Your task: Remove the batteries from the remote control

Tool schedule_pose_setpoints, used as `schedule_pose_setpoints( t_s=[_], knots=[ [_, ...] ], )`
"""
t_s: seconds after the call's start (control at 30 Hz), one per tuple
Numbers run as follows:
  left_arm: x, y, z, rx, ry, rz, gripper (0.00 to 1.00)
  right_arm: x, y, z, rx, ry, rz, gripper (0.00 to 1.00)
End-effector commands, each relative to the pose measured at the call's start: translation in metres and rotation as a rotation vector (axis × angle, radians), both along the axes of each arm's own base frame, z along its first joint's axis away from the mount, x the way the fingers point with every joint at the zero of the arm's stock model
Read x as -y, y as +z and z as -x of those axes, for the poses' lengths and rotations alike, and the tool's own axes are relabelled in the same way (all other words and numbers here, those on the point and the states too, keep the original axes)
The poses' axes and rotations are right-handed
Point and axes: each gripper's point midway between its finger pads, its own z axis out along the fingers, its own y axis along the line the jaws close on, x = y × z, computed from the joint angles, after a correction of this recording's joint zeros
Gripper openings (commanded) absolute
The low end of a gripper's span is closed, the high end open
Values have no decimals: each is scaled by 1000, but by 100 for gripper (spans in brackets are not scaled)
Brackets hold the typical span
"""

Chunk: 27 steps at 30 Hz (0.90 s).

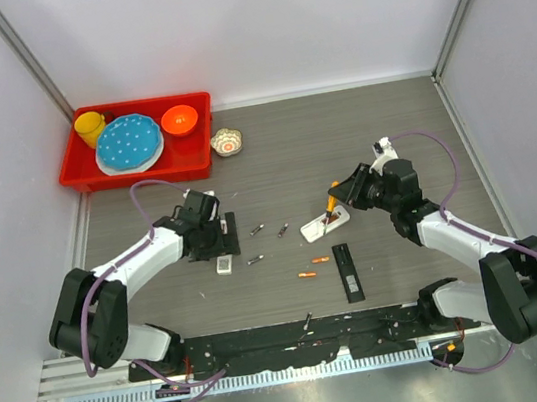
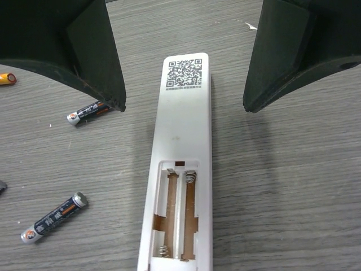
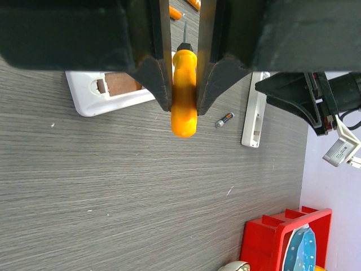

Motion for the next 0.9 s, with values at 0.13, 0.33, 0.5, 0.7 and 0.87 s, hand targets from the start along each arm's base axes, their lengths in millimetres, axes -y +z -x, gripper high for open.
schedule_pose_setpoints(
  t_s=[0.13, 0.33, 0.5, 0.7, 0.87],
  knots=[
    [30, 34, -5, 85, -91, 178, 95, -5, 24, -13, 71, 17, -23, 1],
    [42, 92, -11, 281, -109, 318, 100, -8, 19, -15, 55, 24, -27, 1],
    [48, 146, -8, 425, -127, 434, 100, -13, 18, -18, 46, 39, -54, 1],
    [53, 175, -6, 491, -155, 494, 100, -24, 17, -22, 29, 67, -73, 2],
    [56, 179, -4, 475, -161, 511, 100, -40, 17, -26, 9, 110, -87, 6]
  ],
)
